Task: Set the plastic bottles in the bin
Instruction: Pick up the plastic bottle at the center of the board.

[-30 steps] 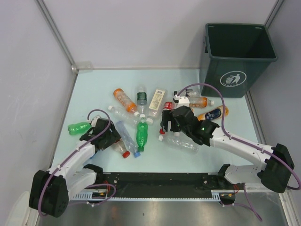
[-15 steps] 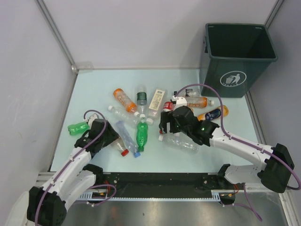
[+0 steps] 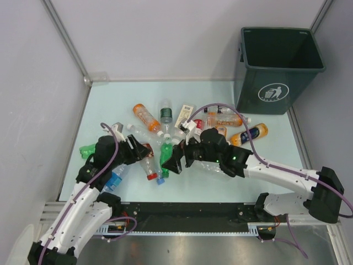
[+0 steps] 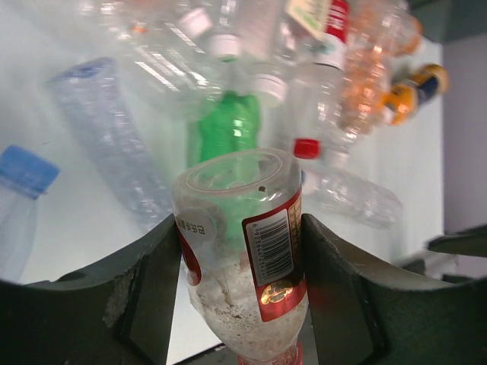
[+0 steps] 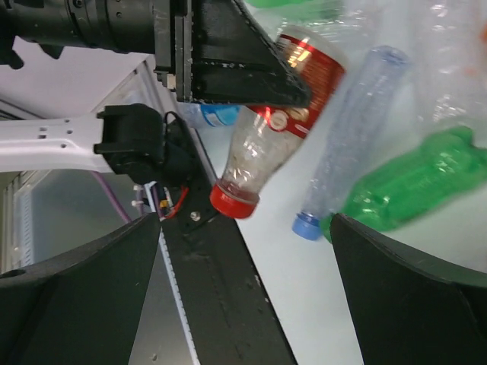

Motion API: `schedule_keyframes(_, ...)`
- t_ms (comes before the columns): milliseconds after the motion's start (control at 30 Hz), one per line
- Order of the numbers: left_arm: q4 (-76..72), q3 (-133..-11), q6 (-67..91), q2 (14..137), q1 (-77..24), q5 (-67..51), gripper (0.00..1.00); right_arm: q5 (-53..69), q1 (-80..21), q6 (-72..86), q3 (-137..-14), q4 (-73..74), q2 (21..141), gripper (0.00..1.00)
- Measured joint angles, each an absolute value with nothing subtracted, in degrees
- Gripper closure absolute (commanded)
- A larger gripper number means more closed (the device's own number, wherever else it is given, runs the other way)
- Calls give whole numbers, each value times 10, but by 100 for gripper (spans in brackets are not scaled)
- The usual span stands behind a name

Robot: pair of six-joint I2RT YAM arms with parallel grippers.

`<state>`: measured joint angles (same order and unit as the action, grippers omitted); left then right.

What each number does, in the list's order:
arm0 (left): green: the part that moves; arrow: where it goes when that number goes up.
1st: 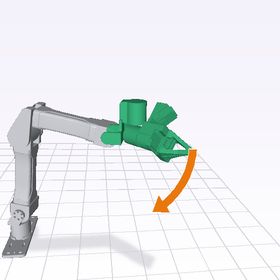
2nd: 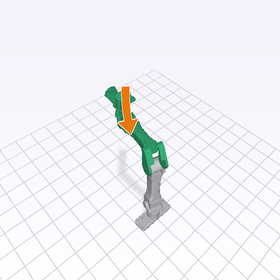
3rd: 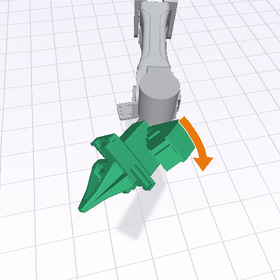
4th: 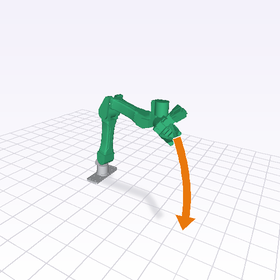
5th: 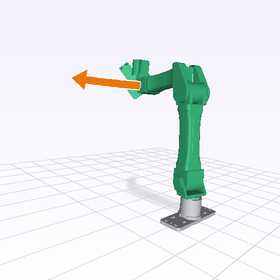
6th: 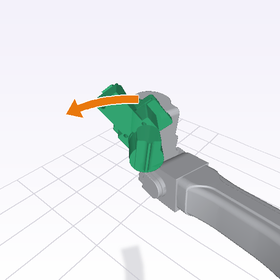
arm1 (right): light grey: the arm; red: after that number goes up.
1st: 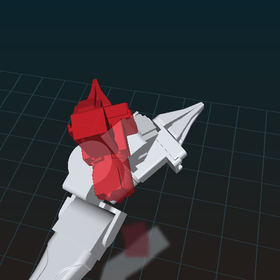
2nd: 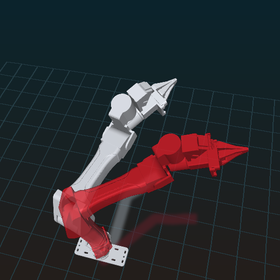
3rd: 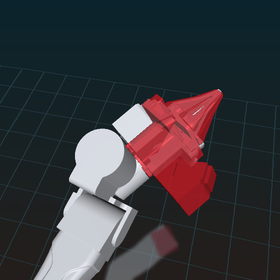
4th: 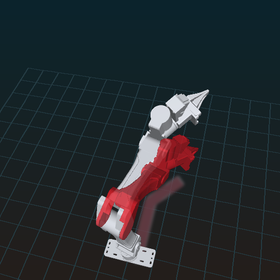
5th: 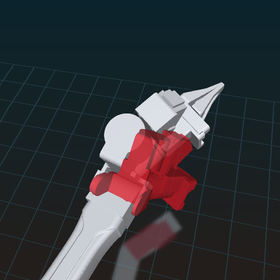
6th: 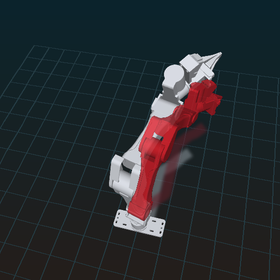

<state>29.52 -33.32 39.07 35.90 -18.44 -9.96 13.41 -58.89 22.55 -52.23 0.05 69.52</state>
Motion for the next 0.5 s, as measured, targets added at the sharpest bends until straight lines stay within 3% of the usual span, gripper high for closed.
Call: schedule_keyframes(500, 184, -333, 438, 305, -194, -230, 58, 151, -622, 268, -522, -142, 792, 0)
